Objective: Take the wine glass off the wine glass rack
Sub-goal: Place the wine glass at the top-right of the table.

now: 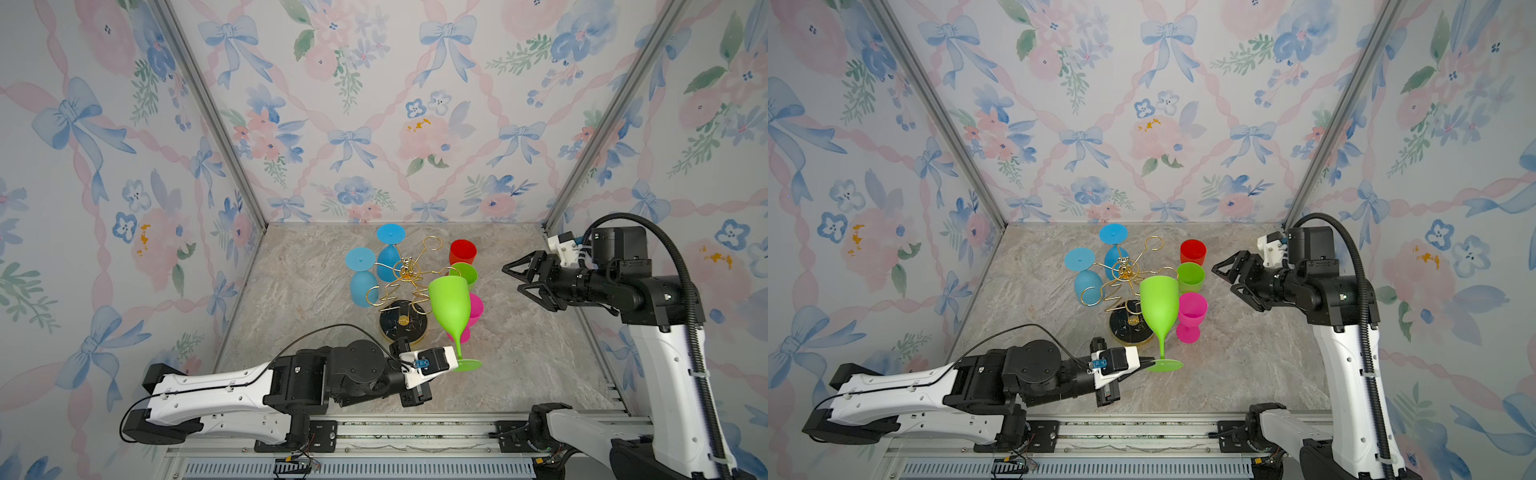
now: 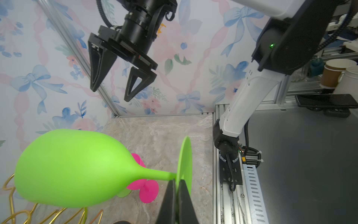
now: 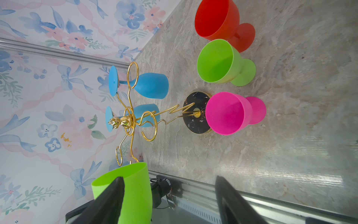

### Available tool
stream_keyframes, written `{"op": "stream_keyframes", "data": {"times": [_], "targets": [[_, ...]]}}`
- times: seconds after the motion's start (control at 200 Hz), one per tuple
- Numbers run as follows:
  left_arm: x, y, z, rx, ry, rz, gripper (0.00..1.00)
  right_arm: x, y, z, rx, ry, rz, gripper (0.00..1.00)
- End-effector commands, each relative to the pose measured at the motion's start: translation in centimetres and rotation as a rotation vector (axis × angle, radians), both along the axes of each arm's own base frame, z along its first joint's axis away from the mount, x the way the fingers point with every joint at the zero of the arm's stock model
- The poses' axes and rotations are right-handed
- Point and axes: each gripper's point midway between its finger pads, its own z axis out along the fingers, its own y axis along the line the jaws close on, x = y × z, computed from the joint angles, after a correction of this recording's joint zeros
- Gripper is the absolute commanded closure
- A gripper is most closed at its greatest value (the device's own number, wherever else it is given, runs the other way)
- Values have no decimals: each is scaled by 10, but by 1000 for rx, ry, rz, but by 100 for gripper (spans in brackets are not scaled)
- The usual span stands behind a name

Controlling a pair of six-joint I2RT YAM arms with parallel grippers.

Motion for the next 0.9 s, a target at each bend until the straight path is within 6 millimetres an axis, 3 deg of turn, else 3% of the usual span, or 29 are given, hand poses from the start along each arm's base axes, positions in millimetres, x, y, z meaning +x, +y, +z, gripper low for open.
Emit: {"op": "stream_keyframes", "data": {"times": [0.0,0.25,0.47,0.745,0.895], "targets": [[-24,-11,-2,31,-8,-156,100,0,4,4,27,2,10,24],[7,-21,-35,196,-295,-59,100,-11,4,-2,5,46,34,24],[29,-23,-76,406,-577,-34,100,-22,1,-15,-50,145,67,27],[37,-29,-83,483,-696,-31,100,-28,-4,-15,-138,232,131,27],[47,-28,-87,555,-794,-9,100,-28,3,-20,-133,268,162,32]]}}
